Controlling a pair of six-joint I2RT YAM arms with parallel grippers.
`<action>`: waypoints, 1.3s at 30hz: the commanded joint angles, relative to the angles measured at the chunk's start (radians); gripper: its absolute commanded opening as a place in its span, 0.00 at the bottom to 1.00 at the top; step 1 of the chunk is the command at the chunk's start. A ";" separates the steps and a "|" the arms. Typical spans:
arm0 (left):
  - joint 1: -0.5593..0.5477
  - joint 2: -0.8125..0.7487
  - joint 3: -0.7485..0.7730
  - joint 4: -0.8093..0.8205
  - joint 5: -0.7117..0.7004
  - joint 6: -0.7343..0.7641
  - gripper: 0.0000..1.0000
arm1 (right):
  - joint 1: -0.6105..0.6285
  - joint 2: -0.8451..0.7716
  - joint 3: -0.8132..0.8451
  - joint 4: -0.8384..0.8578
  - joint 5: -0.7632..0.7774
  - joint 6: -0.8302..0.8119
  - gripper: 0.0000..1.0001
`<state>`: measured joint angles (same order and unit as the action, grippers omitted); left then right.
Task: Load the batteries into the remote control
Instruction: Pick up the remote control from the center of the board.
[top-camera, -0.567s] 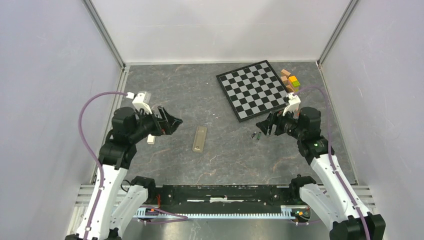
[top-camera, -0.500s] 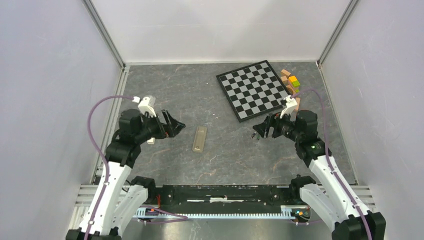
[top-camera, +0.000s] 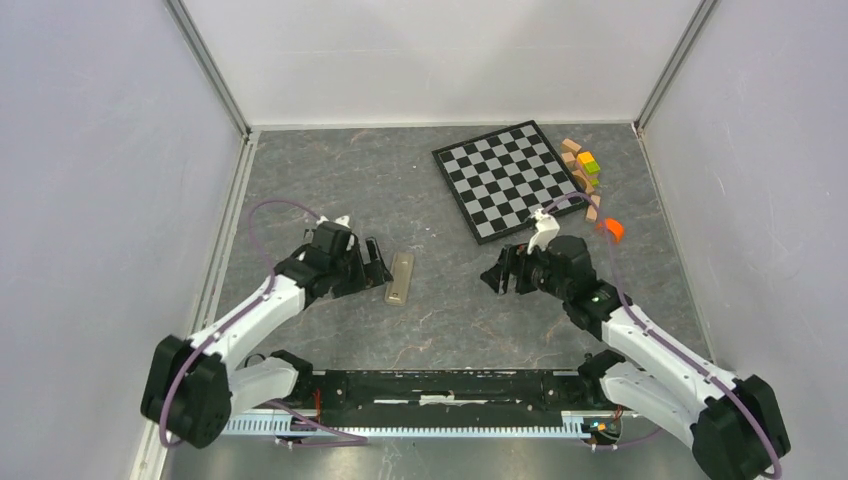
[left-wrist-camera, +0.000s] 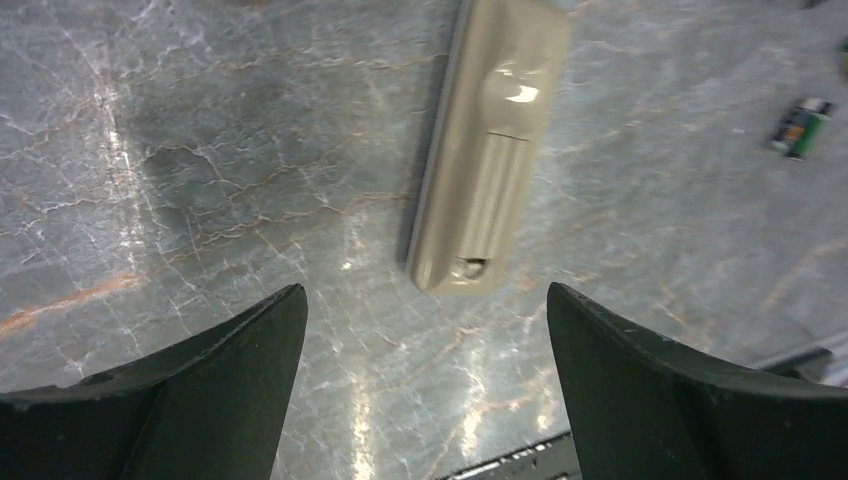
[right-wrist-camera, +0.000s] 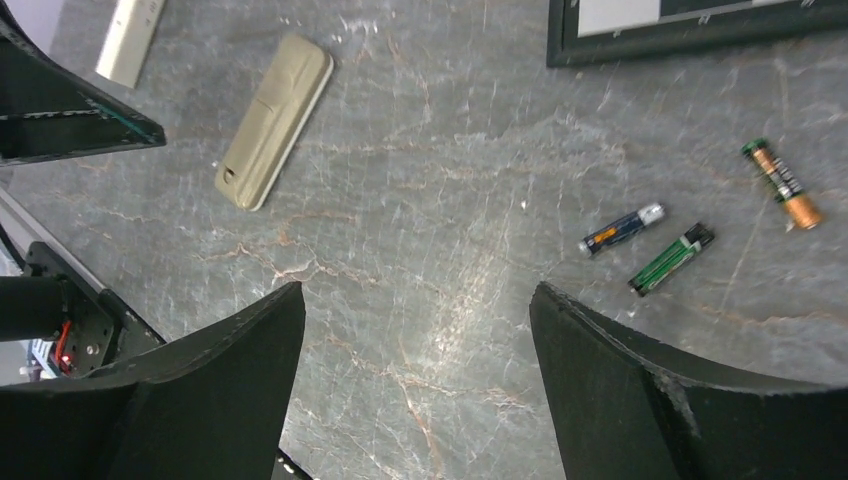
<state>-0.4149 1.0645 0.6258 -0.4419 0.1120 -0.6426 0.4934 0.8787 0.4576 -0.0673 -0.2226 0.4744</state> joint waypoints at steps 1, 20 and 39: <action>-0.029 0.095 -0.016 0.110 -0.098 -0.085 0.94 | 0.095 0.057 -0.010 0.090 0.129 0.075 0.87; 0.029 -0.209 -0.030 -0.122 -0.335 -0.154 1.00 | 0.618 0.924 0.725 -0.062 0.749 0.217 0.98; 0.157 -0.269 0.011 -0.202 -0.373 -0.156 1.00 | 0.681 1.171 0.888 -0.319 0.911 0.335 0.71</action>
<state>-0.2638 0.7818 0.6159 -0.6785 -0.3019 -0.7902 1.1717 2.0861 1.4075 -0.3485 0.6334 0.7715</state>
